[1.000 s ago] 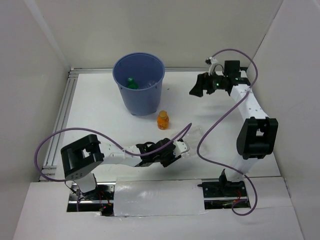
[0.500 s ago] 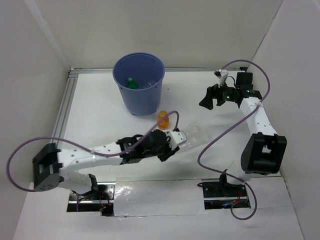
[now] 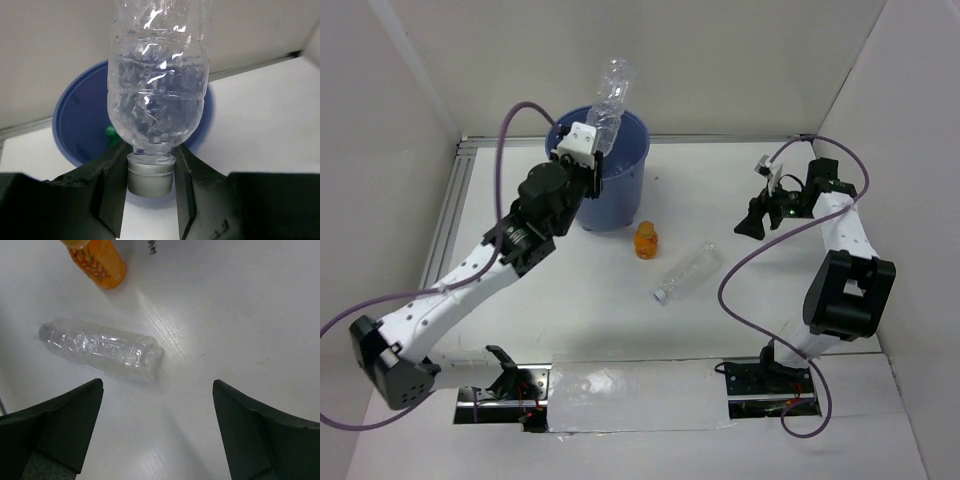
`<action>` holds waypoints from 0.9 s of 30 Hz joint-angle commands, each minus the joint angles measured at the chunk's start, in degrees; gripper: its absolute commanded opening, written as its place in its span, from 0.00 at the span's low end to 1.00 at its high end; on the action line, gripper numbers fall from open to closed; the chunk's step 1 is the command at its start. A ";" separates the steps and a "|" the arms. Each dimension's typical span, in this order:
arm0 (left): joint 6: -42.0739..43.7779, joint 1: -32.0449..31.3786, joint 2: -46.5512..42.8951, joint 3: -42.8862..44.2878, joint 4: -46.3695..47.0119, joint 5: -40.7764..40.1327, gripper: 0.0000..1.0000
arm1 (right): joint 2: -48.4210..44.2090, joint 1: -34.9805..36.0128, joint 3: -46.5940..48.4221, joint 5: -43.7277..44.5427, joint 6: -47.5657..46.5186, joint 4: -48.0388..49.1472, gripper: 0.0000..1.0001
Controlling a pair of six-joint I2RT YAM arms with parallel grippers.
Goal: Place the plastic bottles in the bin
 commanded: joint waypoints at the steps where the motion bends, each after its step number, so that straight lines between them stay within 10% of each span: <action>1: -1.18 7.00 6.13 1.41 5.38 -4.58 0.00 | -2.07 2.84 1.94 -2.77 -10.05 -4.18 1.00; 7: -4.95 12.39 18.42 10.54 2.40 -6.32 0.14 | -11.04 10.38 -7.10 -0.84 -25.33 0.22 1.00; 8: -5.48 13.18 19.50 11.70 1.52 -6.33 0.24 | -12.26 11.80 -8.08 -0.14 -27.96 0.74 1.00; 9: -5.49 13.18 20.99 13.53 0.90 -7.20 0.57 | -12.28 14.60 -9.39 1.70 -33.82 0.23 1.00; 13: -5.49 13.18 21.53 16.88 -0.33 -7.21 0.99 | -9.56 18.05 -9.94 5.13 -56.08 -8.11 1.00; 21: -6.88 7.56 12.23 15.41 -8.40 -2.14 0.99 | 2.29 27.89 -4.93 15.41 -63.93 -10.24 1.00; 27: -21.38 -0.68 -3.24 -5.05 -12.98 -1.23 0.97 | 8.80 33.34 -7.29 21.13 -62.63 -4.55 0.93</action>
